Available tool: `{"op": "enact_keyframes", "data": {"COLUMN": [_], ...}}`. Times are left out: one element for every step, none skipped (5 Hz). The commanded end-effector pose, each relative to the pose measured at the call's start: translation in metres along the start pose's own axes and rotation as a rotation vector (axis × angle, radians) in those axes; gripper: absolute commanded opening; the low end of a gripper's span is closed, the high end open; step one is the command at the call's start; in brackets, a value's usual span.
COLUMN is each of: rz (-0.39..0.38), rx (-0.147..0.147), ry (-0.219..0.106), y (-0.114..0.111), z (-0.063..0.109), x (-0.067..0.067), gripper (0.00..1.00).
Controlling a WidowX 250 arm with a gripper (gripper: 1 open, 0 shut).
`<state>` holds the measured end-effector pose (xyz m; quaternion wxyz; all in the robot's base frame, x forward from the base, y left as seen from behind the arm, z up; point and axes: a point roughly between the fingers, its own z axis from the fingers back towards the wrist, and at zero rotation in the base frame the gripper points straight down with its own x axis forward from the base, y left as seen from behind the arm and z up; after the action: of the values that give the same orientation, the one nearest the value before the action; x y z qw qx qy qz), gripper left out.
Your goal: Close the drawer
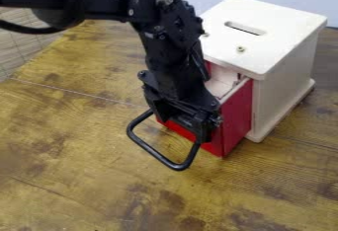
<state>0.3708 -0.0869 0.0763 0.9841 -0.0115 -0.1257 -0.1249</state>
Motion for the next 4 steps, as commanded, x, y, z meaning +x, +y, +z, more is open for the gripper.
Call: {"op": "enact_keyframes", "data": {"rz": [-0.018, -0.003, 0.015, 0.034], "rx": [-0.008, -0.002, 0.004, 0.010], "ry": [0.020, 0.013, 0.007, 0.001], "y": [-0.010, -0.012, -0.018, -0.023], "z": [-0.019, -0.015, -0.016, -0.018], "x": [-0.009, -0.007, -0.007, -0.006], "gripper": [1.00, 1.00, 1.00, 1.00]}}
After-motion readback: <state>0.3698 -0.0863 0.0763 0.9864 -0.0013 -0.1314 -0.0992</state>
